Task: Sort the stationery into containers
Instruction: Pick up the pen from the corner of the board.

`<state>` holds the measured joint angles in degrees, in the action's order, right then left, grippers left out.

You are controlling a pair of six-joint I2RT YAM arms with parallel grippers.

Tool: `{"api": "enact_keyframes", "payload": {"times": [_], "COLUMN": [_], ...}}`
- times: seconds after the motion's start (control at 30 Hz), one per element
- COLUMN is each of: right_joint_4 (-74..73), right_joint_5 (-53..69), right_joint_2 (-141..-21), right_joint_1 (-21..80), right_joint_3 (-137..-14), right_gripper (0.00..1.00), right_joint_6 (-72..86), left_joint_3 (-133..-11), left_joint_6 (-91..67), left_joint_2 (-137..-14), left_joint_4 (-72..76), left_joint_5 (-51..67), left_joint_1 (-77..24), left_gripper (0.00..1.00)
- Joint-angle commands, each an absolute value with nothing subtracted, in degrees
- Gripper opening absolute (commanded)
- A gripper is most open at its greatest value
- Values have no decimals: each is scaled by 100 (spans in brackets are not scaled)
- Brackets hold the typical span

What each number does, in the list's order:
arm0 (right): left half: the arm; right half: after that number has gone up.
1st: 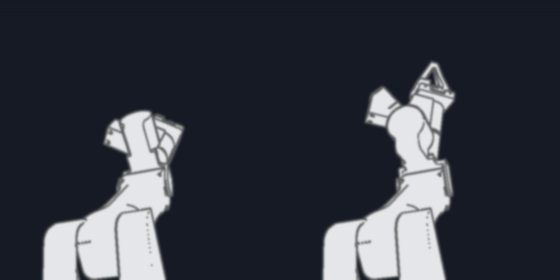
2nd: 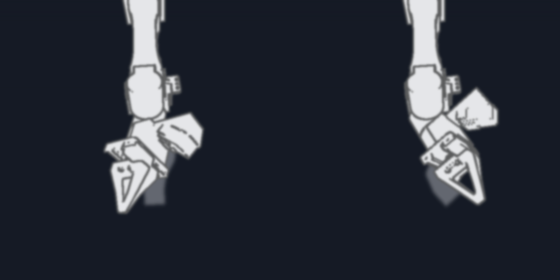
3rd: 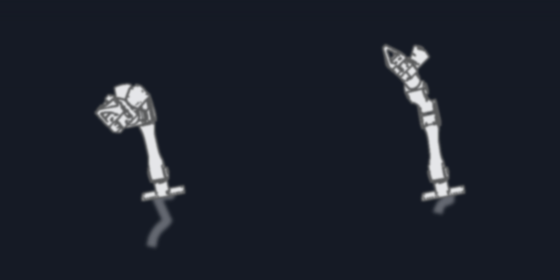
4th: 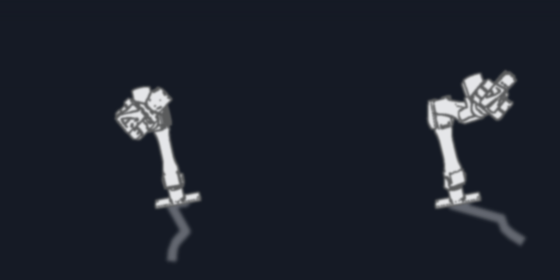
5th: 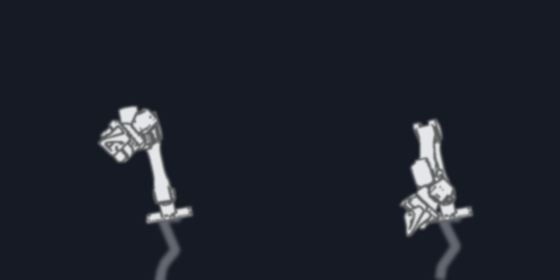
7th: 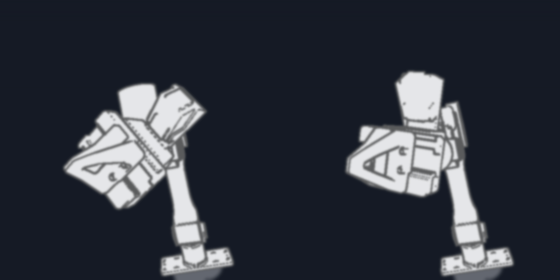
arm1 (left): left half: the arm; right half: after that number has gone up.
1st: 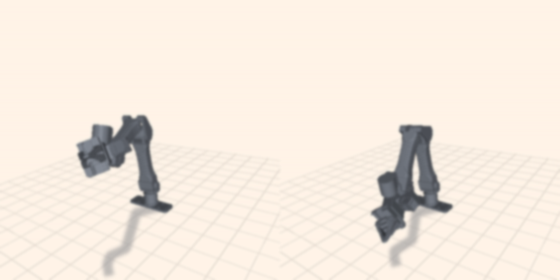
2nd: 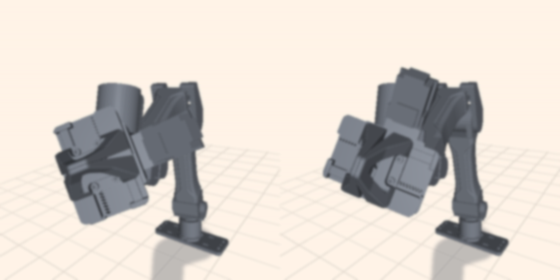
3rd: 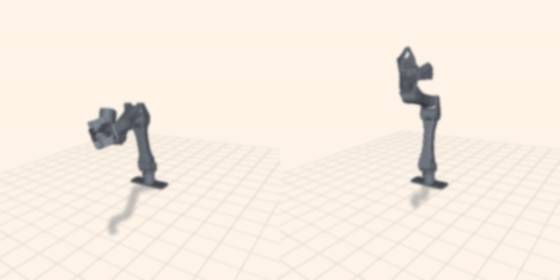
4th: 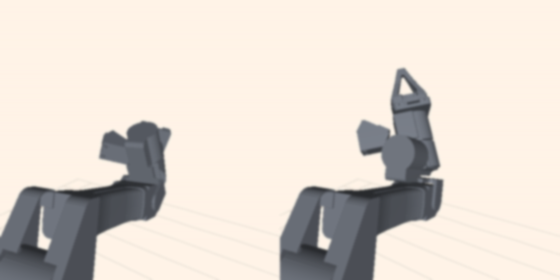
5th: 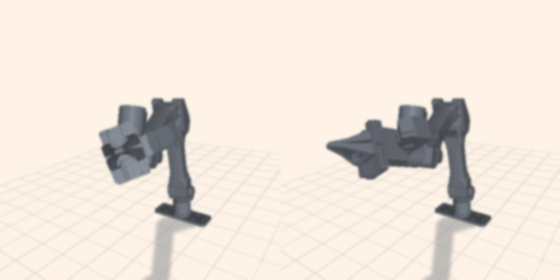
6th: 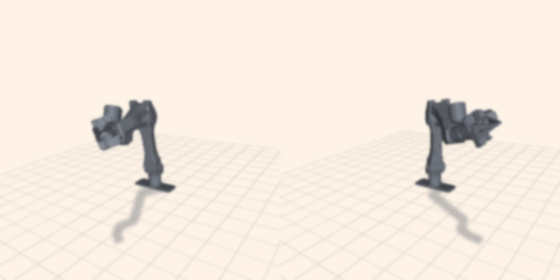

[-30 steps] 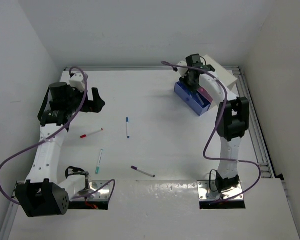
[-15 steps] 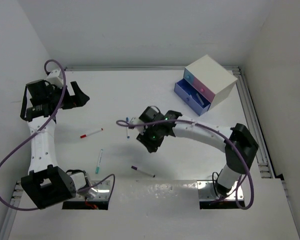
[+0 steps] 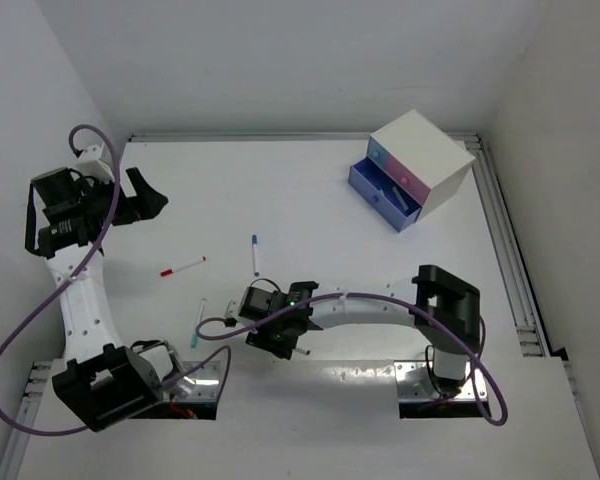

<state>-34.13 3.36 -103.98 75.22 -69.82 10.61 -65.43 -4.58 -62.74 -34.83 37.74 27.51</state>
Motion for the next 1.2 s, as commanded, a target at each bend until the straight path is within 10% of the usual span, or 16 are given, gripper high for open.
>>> {"api": "enact_keyframes", "payload": {"times": [0.0,0.67,0.87,1.17], "right_joint_4": [-3085,-2470,-2505,-3505], "right_joint_5": [27,-281,-175,-264], "right_joint_2": [-10590,-11109,-11005,-10055], "right_joint_1": [7488,7295,6962,4707], "right_joint_3": [-7049,-6425,-6284,-7353], "right_gripper": [38,24,1,0], "right_joint_6": [1257,818,660,-368], "left_joint_3": [-6768,-6688,-6697,-6680], "left_joint_6": [-308,-343,-264,-325], "left_joint_2": [-6117,-6205,-6231,-6451], "left_joint_4": [-3551,-3375,-3366,-3094], "left_joint_5": [3937,4087,4034,4175], "left_joint_1": [2891,2953,2962,2944], "left_gripper": [100,100,100,100]}}
